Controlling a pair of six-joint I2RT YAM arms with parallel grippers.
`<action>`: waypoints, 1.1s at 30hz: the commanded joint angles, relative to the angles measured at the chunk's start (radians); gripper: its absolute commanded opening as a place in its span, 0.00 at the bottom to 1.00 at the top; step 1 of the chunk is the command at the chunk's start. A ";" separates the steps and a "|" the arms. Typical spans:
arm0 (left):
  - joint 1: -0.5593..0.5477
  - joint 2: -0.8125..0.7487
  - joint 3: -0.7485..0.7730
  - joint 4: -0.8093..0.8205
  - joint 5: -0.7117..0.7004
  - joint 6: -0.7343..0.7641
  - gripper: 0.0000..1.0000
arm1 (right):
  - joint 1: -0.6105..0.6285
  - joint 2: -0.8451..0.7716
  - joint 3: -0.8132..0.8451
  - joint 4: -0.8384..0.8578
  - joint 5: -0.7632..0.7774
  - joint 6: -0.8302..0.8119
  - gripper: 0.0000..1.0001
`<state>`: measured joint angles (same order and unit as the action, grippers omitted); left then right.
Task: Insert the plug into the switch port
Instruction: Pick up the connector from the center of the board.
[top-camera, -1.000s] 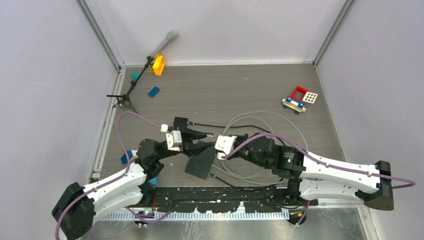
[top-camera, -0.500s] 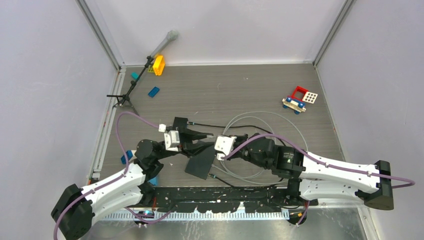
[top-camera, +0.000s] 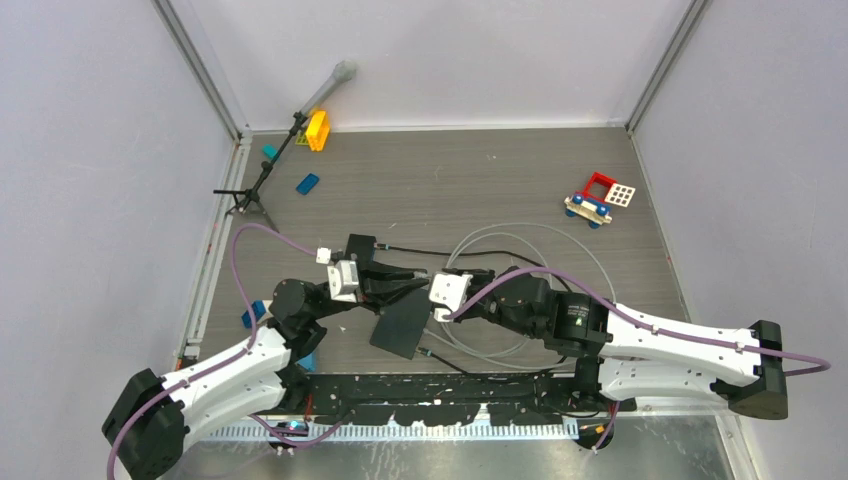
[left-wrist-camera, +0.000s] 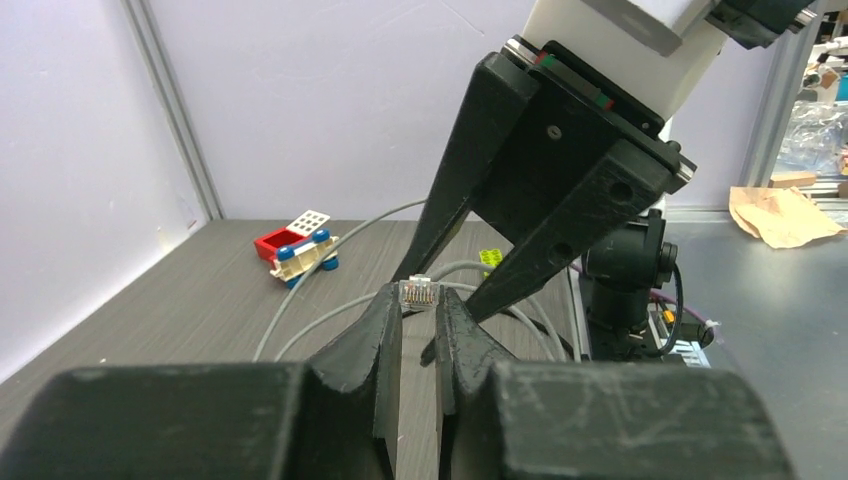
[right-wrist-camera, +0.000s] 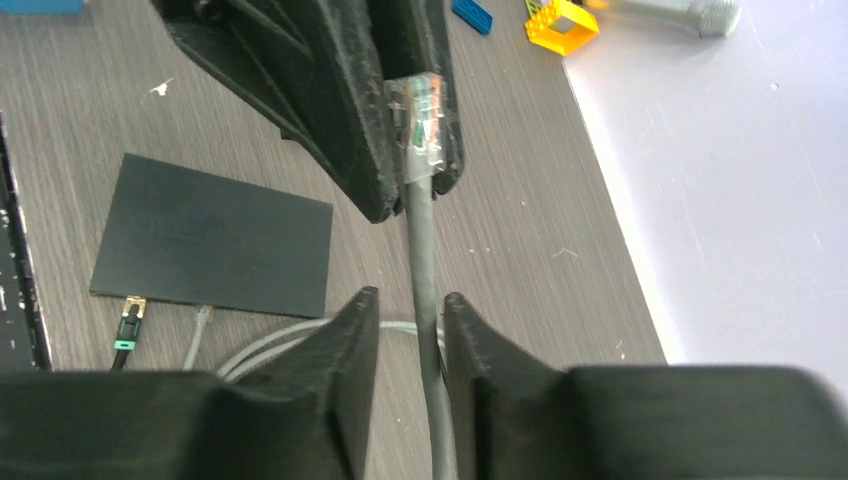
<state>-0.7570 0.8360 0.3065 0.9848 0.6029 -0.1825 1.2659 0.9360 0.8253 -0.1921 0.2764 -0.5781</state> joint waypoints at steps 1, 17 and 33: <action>-0.004 -0.030 0.023 0.036 0.041 -0.004 0.00 | 0.006 -0.042 -0.011 0.080 -0.099 0.037 0.42; -0.004 -0.177 -0.024 0.033 0.207 -0.121 0.00 | -0.070 -0.173 -0.157 0.339 -0.534 0.170 0.46; -0.004 -0.210 -0.036 -0.018 0.209 -0.118 0.00 | -0.142 -0.099 -0.191 0.584 -0.728 0.298 0.42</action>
<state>-0.7574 0.6220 0.2737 0.9634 0.7876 -0.2840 1.1301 0.8165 0.6186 0.2714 -0.4023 -0.3107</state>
